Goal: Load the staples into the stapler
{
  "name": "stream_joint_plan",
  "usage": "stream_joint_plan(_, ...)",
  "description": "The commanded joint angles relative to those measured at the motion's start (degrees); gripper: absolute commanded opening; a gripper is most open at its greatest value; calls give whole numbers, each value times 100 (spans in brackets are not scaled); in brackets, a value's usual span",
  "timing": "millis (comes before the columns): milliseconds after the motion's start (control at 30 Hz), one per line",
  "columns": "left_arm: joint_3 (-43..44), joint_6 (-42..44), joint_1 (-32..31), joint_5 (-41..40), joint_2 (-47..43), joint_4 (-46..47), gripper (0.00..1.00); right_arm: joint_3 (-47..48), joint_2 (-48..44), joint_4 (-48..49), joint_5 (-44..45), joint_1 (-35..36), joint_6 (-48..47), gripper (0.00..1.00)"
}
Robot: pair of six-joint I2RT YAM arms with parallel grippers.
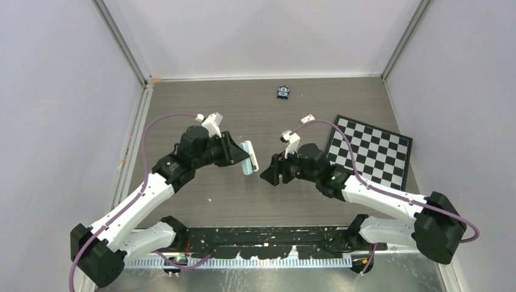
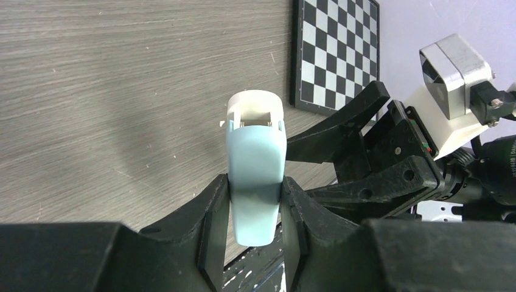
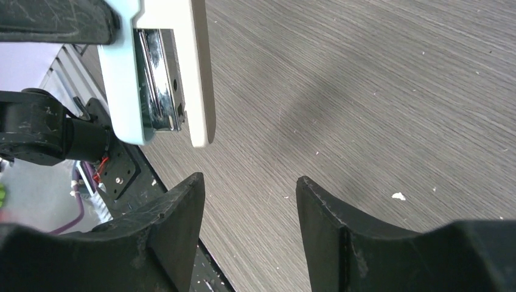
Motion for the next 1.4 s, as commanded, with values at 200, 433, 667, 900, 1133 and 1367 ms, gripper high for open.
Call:
stream_joint_plan(200, 138, -47, 3, -16, -50, -69, 0, 498, 544, 514, 751, 322, 54, 54)
stream_joint_plan(433, 47, -128, 6, -18, -2, 56, 0, 738, 995, 596, 547, 357, 156, 52)
stream_joint_plan(667, 9, -78, 3, -65, 52, 99, 0, 850, 1252, 759, 511, 441, 216, 52)
stream_joint_plan(900, -8, -9, 1, -73, 47, -20, 0, 854, 1383, 1021, 463, 457, 342, 41)
stream_joint_plan(1133, -92, -40, 12, -230, -12, -82, 0, 860, 1491, 1223, 251, 475, 408, 46)
stream_joint_plan(1367, -114, -20, 23, -371, -34, -121, 0, 837, 1477, 1170, 422, 483, 429, 46)
